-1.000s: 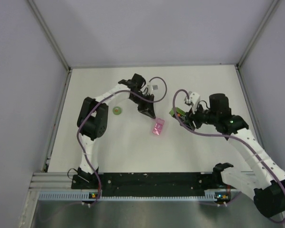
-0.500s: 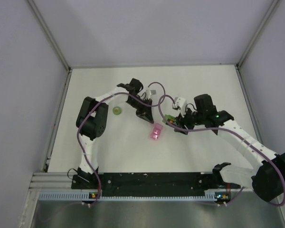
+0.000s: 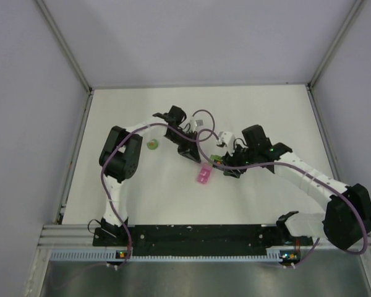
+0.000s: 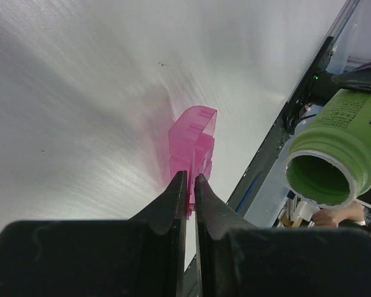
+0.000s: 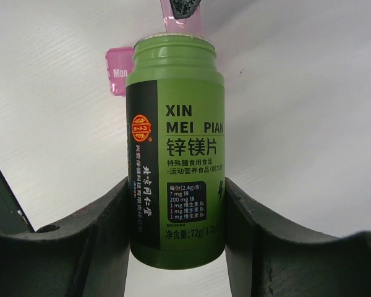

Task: Sort the pills into containers
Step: Place the pill container at the center of the board.

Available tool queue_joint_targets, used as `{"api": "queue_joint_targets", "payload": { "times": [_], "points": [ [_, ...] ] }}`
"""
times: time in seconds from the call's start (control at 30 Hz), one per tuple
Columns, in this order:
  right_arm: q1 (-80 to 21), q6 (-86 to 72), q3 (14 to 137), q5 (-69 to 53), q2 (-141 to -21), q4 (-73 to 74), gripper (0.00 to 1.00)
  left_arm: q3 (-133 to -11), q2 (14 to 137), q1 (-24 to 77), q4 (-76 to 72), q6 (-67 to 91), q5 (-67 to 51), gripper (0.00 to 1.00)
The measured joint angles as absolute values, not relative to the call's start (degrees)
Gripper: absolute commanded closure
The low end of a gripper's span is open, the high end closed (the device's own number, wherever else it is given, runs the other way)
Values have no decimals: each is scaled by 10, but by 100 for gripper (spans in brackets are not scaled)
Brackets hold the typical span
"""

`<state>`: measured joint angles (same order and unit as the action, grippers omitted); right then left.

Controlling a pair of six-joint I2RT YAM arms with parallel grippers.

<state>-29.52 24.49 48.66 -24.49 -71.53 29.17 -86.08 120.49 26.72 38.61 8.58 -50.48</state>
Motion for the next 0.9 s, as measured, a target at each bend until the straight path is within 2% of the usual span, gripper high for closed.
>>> {"api": "queue_joint_targets", "payload": {
  "times": [0.83,0.9],
  "points": [
    [-314,245,480,-230,-762,288,100,-852,1236,267,366,91,-546,100],
    [-314,245,476,-230,-762,288,100,-852,1236,267,367,90,-546,98]
  ]
}}
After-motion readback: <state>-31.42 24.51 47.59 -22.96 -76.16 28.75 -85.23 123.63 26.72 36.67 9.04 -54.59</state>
